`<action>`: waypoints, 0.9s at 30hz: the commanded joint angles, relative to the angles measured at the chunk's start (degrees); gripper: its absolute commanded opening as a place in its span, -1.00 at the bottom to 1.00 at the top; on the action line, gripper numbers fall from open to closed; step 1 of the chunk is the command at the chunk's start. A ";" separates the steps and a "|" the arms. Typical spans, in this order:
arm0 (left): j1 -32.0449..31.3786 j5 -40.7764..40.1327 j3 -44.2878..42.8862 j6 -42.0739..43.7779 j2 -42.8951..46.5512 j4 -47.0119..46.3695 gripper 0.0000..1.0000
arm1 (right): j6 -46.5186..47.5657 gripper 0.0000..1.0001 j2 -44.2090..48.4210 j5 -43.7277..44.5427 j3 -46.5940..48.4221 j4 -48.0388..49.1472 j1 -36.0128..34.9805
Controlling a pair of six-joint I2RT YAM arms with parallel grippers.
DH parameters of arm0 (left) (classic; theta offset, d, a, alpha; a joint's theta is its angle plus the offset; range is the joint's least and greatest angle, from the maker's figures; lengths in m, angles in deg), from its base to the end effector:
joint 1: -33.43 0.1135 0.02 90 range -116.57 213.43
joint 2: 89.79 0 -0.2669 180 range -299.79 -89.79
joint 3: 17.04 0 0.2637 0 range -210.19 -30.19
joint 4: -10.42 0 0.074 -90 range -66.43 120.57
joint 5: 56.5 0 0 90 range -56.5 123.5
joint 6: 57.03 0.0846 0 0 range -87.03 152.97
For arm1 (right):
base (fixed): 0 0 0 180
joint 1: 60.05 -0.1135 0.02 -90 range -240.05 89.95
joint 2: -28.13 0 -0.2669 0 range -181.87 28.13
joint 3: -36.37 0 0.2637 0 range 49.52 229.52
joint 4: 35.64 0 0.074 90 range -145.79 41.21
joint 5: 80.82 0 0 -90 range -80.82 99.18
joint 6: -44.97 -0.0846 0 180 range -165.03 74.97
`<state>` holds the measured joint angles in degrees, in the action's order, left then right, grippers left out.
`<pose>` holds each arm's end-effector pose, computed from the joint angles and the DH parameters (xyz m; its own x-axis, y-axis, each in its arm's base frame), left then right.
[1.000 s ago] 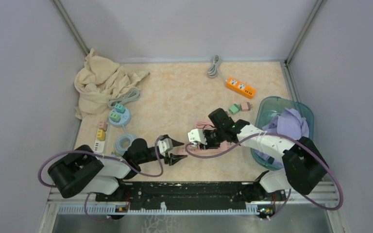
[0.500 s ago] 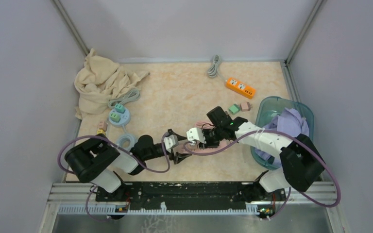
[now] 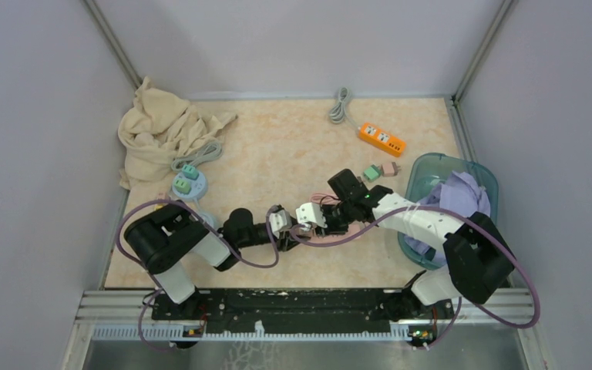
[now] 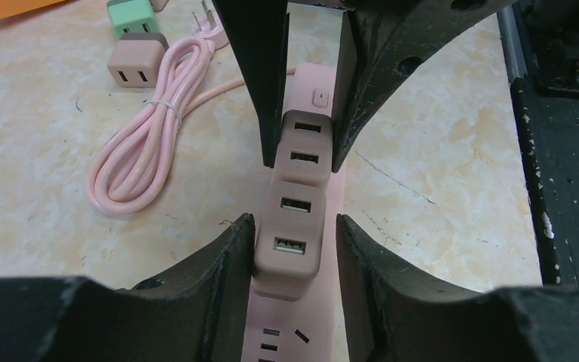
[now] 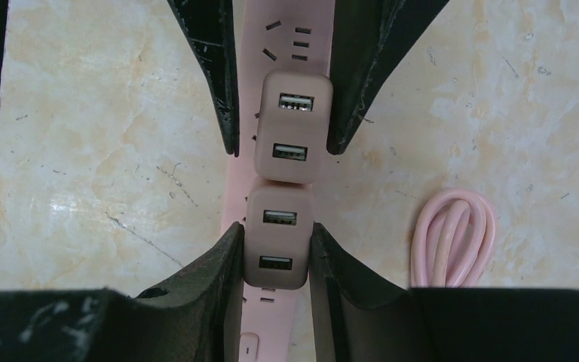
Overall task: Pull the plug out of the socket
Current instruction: Remove the plug from the socket.
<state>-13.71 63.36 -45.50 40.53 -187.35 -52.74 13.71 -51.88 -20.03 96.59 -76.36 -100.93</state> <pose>0.1703 -0.2455 0.1165 0.0582 0.1051 -0.9928 0.9734 0.2150 0.0798 0.1957 0.2240 0.1584 0.3021 -0.7253 -0.6186 -0.9533 -0.2261 -0.2004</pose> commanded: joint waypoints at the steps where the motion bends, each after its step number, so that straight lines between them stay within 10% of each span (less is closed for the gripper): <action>1: 0.12 3.17 -1.62 0.44 -1.12 -1.06 -0.04 | 0.86 -1.00 -0.91 -0.50 2.39 -0.57 -0.80; 8: 0.21 4.24 -2.70 0.67 -1.60 1.59 -0.93 | -0.64 -1.00 -0.93 -0.87 2.48 0.30 -0.86; 27: 0.27 3.84 -1.84 1.91 -1.63 5.12 -0.99 | -3.17 -1.00 0.63 -2.12 2.60 1.71 3.22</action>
<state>-13.14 65.66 -47.34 41.90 -188.27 -50.78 7.05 -52.20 -19.40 96.92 -76.03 -99.92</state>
